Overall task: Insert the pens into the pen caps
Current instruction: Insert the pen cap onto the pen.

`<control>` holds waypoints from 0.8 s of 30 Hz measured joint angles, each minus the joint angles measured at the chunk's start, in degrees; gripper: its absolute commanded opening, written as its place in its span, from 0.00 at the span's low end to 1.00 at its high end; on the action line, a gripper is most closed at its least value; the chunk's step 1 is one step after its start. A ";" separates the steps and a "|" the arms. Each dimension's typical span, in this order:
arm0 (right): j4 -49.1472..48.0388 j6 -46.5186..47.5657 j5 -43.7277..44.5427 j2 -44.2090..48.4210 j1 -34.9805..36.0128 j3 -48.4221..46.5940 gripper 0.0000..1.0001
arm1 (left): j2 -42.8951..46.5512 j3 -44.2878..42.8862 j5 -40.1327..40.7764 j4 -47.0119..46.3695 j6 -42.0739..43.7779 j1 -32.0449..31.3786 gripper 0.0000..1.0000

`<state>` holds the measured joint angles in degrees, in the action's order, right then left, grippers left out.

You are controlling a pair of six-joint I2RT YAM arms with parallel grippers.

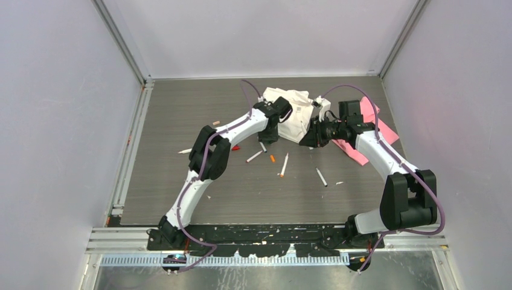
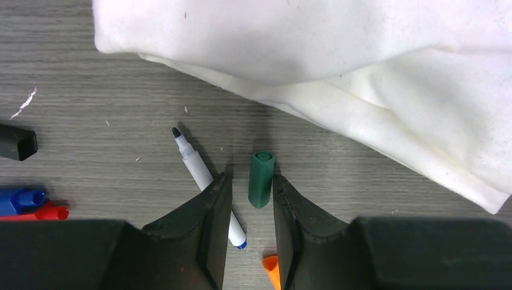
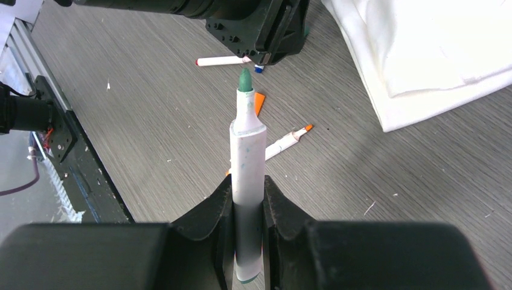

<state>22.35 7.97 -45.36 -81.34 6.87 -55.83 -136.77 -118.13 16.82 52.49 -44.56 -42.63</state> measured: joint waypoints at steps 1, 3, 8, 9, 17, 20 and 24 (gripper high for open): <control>-0.02 -0.02 -0.02 0.07 0.00 0.00 0.01 | -0.31 -0.55 -0.33 0.31 0.26 0.13 0.34; -0.02 -0.17 -0.15 0.09 0.00 0.00 0.01 | -0.70 -1.25 -0.98 0.63 0.90 0.39 0.32; -0.02 -0.28 -0.35 0.09 0.00 0.00 0.01 | -1.38 -2.51 -2.56 1.11 2.08 0.76 0.23; -0.02 -0.31 -0.37 0.09 0.00 0.00 0.01 | -1.49 -2.69 -2.69 1.11 2.27 0.79 0.22; 0.00 -0.37 -0.42 0.09 0.00 0.00 0.01 | -1.86 -3.37 -3.61 1.42 3.34 0.96 0.04; 0.00 -0.33 -1.05 0.09 0.00 0.00 0.01 | -1.86 -3.39 -4.37 1.38 3.87 1.18 0.01; -0.20 -0.20 -2.69 0.37 0.00 0.28 0.01 | 0.42 0.63 -4.76 -2.14 4.72 1.31 0.01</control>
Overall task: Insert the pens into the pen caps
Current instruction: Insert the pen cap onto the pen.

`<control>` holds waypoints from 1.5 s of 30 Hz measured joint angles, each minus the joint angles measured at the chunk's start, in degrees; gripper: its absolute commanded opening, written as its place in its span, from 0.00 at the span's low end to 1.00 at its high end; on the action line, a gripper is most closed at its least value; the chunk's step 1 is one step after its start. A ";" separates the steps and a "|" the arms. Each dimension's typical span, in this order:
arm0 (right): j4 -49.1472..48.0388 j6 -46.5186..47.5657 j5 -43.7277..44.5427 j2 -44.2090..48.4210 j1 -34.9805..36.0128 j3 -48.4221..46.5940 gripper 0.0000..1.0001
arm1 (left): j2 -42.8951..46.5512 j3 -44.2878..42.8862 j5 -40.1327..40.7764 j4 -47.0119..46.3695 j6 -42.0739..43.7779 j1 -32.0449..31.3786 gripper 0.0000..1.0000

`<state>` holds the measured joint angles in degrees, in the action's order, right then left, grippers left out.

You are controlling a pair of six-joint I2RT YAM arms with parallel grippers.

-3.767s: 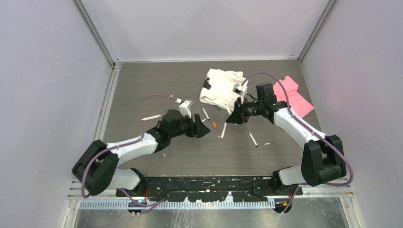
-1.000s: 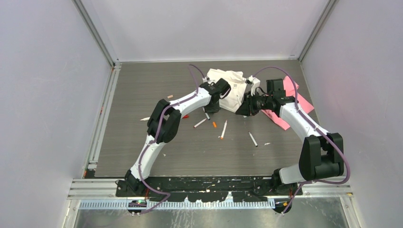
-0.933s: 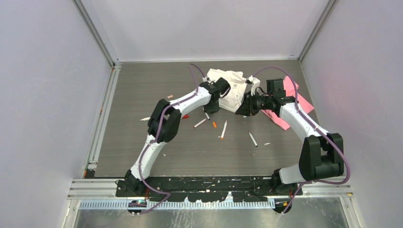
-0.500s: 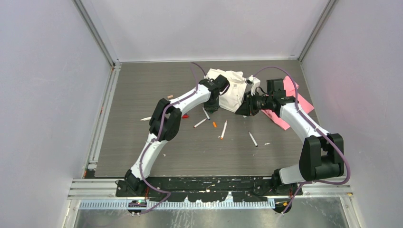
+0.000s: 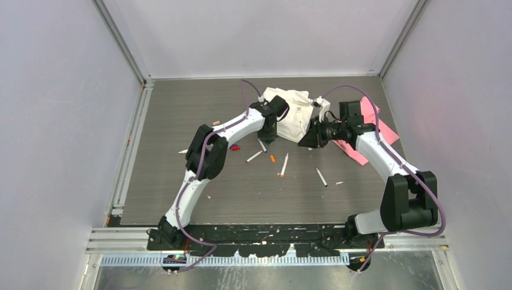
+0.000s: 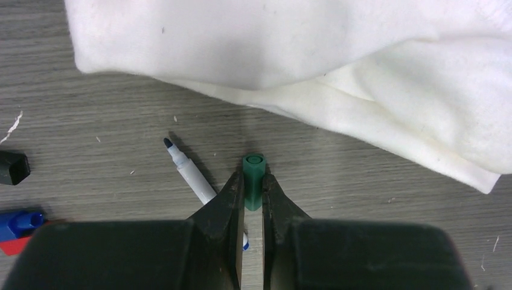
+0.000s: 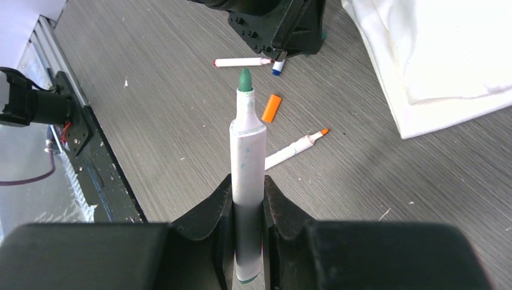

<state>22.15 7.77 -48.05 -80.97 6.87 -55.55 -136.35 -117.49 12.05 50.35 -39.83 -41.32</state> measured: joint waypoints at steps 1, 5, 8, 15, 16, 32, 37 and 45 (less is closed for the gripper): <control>-0.17 0.02 -0.42 0.28 0.00 0.20 0.01 | 0.98 1.68 -0.07 -1.29 0.07 0.02 0.01; -0.98 0.07 -2.08 0.85 0.09 0.46 0.01 | 5.77 9.81 -0.50 -6.71 0.02 0.22 0.01; -1.53 0.13 -3.19 0.85 0.37 1.11 0.01 | 10.62 16.57 -1.66 -11.19 -0.26 0.61 0.01; -2.43 1.16 -4.63 0.79 2.25 2.75 0.01 | 25.18 32.04 -6.01 -25.22 -3.04 2.16 0.01; -2.91 1.22 -4.76 0.74 2.82 3.19 0.01 | 27.34 34.42 -7.04 -27.91 -3.72 2.51 0.01; -20.09 -8.28 -7.82 -1.55 14.14 10.69 0.01 | 50.56 78.95 -18.84 -88.08 -21.99 5.49 0.01; -24.33 -11.10 -8.41 -1.53 15.26 11.21 0.01 | 51.87 83.27 -19.71 -102.33 -25.42 5.44 0.01; -28.22 -13.62 -9.29 -0.74 15.26 11.85 0.01 | 50.31 84.87 -20.90 -115.51 -28.72 5.01 0.01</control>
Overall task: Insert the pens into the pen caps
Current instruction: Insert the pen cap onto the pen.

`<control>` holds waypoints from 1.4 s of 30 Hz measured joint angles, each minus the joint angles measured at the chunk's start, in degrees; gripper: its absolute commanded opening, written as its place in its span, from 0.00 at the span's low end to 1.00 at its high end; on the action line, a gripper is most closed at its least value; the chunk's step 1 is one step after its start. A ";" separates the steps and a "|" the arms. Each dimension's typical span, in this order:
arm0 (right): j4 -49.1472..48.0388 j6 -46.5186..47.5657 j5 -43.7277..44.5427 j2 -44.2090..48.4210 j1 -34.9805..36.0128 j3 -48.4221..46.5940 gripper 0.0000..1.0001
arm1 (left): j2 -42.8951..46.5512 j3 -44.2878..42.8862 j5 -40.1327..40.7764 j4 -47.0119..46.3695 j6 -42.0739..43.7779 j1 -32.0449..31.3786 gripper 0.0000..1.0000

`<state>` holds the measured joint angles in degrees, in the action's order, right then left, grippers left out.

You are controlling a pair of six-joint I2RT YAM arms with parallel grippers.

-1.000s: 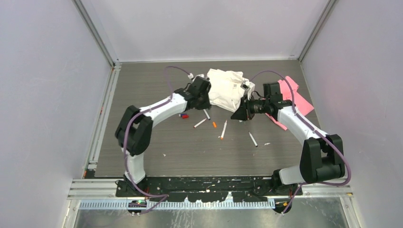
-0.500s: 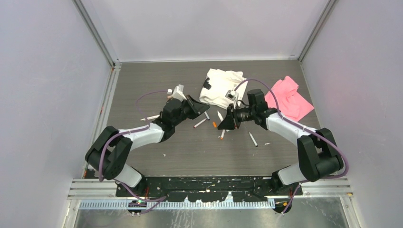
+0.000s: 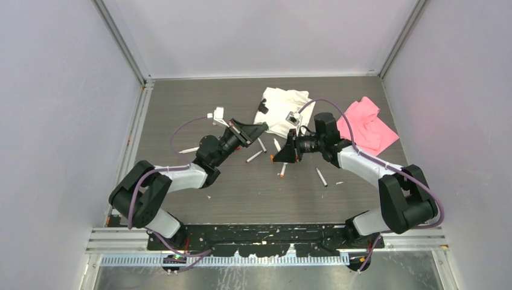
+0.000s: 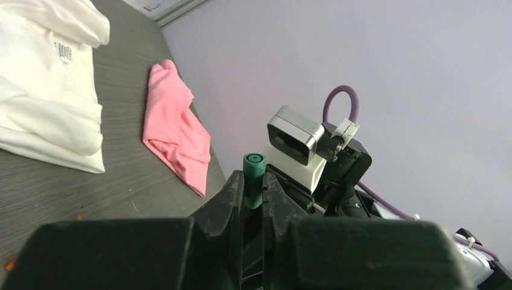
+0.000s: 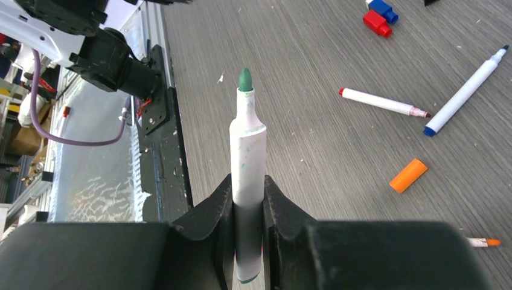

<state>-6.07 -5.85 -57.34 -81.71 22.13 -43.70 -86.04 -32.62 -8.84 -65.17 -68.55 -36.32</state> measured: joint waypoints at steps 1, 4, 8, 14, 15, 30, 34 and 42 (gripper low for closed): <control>-0.24 -0.24 -0.04 0.22 0.00 0.04 0.01 | -0.39 0.00 -0.07 -0.72 -0.11 -0.07 0.01; -1.05 -0.83 -0.24 0.66 0.00 0.11 0.01 | -1.14 0.13 -0.22 -1.90 -0.37 -0.28 0.01; -1.81 -1.57 -0.39 0.79 0.00 0.13 0.01 | -1.33 0.20 -0.20 -2.36 -0.33 -0.79 0.00; -2.40 -2.03 -0.42 0.83 0.04 0.13 0.01 | -2.51 0.20 -0.20 -2.36 -0.28 -1.75 0.01; -2.47 -2.08 -0.42 0.85 0.04 0.13 0.01 | -2.75 0.20 -0.17 -2.34 -0.28 -1.92 0.01; -2.56 -2.73 -0.42 1.22 0.04 0.13 0.01 | -3.96 0.20 0.74 -2.34 -0.09 -2.69 0.01; -2.56 -2.75 -0.44 1.22 0.04 0.13 0.01 | -3.93 0.20 2.12 -2.34 -0.02 -2.69 0.00; -2.56 -2.78 -0.44 1.22 0.26 0.13 0.01 | -3.61 0.20 2.78 -2.34 -0.04 -2.69 0.01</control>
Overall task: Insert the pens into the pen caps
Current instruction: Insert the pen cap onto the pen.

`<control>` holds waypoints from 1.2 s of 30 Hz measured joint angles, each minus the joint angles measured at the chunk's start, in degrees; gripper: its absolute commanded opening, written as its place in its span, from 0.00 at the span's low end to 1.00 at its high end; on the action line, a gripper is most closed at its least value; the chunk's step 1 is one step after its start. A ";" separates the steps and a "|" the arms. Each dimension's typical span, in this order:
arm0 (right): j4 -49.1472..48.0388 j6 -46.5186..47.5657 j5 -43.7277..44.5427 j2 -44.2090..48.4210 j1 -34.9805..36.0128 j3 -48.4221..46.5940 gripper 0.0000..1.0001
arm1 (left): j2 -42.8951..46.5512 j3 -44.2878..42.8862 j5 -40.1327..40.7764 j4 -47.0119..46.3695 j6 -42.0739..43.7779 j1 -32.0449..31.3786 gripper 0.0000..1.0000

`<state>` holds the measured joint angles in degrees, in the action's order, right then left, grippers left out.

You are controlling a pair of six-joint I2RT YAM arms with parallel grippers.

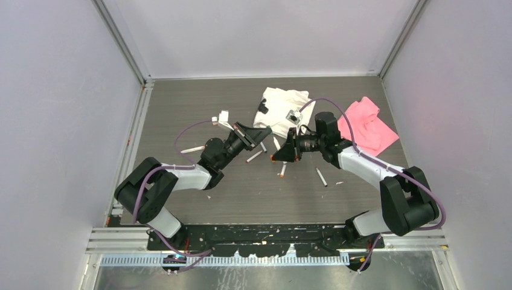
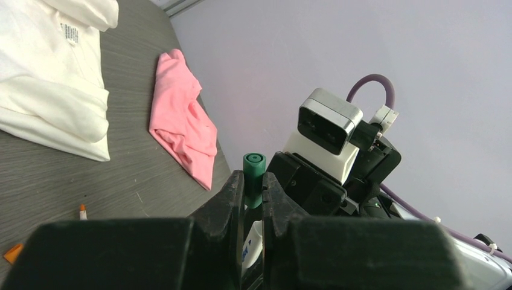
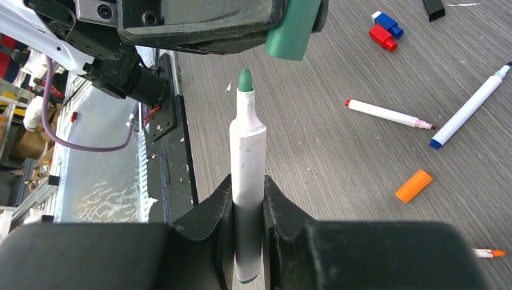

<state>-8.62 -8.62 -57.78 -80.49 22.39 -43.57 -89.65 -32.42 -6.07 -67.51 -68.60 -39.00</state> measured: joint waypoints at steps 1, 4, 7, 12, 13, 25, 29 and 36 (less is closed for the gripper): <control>0.00 -0.02 0.02 0.00 0.00 0.00 0.01 | 0.00 0.00 -0.04 -0.02 -0.02 0.00 0.01; 0.04 -0.35 0.37 0.00 0.00 0.00 0.01 | -0.02 0.00 -0.44 -0.07 -0.11 0.00 0.01; 0.09 -0.57 1.14 0.00 0.00 0.00 0.01 | -0.15 0.00 -0.70 -0.68 -0.28 0.00 0.01; 0.09 -0.63 1.68 0.00 0.00 0.00 0.01 | -0.57 0.00 -1.20 -1.70 -0.48 0.00 0.01; 0.09 -0.66 1.77 0.00 0.00 0.00 0.01 | -0.66 0.00 -1.29 -1.84 -0.48 0.00 0.01; 0.35 -1.46 2.34 0.00 0.00 0.00 0.01 | -1.92 -0.20 -2.16 -2.58 -1.51 0.00 0.01; 0.33 -2.08 2.45 0.00 0.00 0.00 0.01 | -2.08 -0.24 -2.60 -2.60 -1.55 0.00 0.01; 0.35 -2.73 2.75 0.00 0.00 0.00 0.01 | -2.84 -0.24 -3.21 -3.41 -1.92 0.00 0.01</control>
<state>-8.27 -11.35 -55.02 -80.49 22.39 -43.57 -92.49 -32.67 -9.28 -70.91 -70.52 -39.00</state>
